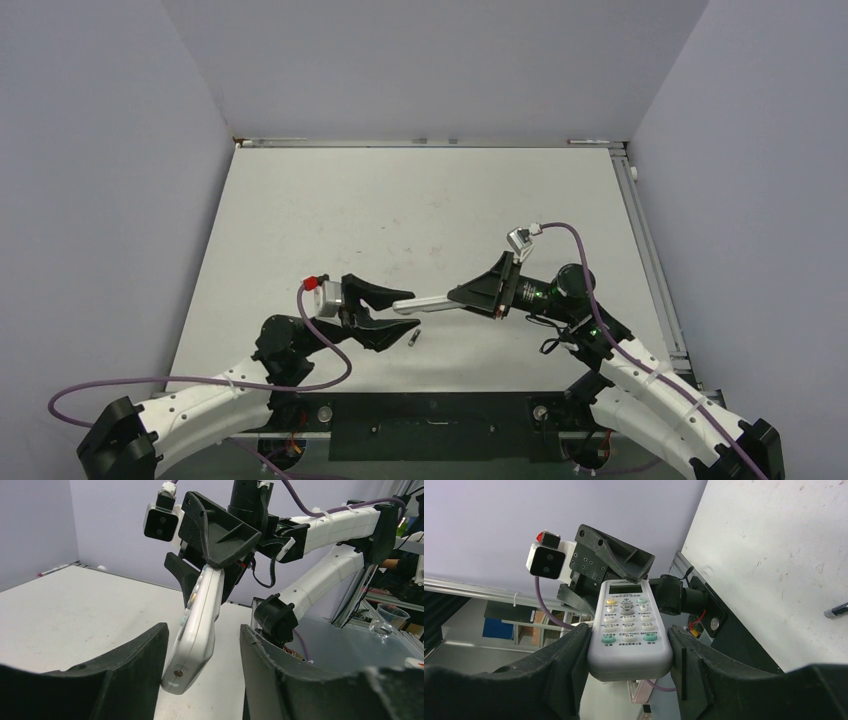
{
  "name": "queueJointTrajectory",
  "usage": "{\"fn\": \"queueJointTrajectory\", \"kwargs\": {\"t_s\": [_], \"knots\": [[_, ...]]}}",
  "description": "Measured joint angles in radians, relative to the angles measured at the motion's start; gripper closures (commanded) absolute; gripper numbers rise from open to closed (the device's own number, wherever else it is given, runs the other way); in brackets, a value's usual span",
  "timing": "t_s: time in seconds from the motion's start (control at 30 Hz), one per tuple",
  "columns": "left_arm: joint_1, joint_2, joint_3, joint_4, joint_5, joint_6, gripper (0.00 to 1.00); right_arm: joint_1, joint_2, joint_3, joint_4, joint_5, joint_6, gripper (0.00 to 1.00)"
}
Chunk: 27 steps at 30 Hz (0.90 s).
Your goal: Load the batteries into the remote control
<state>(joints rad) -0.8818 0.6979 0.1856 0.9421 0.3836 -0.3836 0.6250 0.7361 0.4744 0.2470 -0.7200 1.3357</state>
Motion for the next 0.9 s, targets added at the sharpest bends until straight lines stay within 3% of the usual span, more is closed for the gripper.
{"fn": "queueJointTrajectory", "kwargs": {"t_s": [0.43, 0.77, 0.9], "knots": [[0.000, 0.058, 0.000, 0.076, 0.053, -0.027, 0.56, 0.045, 0.002, 0.000, 0.022, 0.012, 0.017, 0.91], [0.001, 0.058, 0.000, 0.092, 0.084, 0.011, 0.99, 0.053, 0.015, 0.000, 0.024, 0.036, 0.067, 0.91], [0.004, 0.055, -0.001, 0.090, 0.087, 0.024, 1.00, 0.054, 0.014, 0.000, 0.021, 0.037, 0.075, 0.91]]}}
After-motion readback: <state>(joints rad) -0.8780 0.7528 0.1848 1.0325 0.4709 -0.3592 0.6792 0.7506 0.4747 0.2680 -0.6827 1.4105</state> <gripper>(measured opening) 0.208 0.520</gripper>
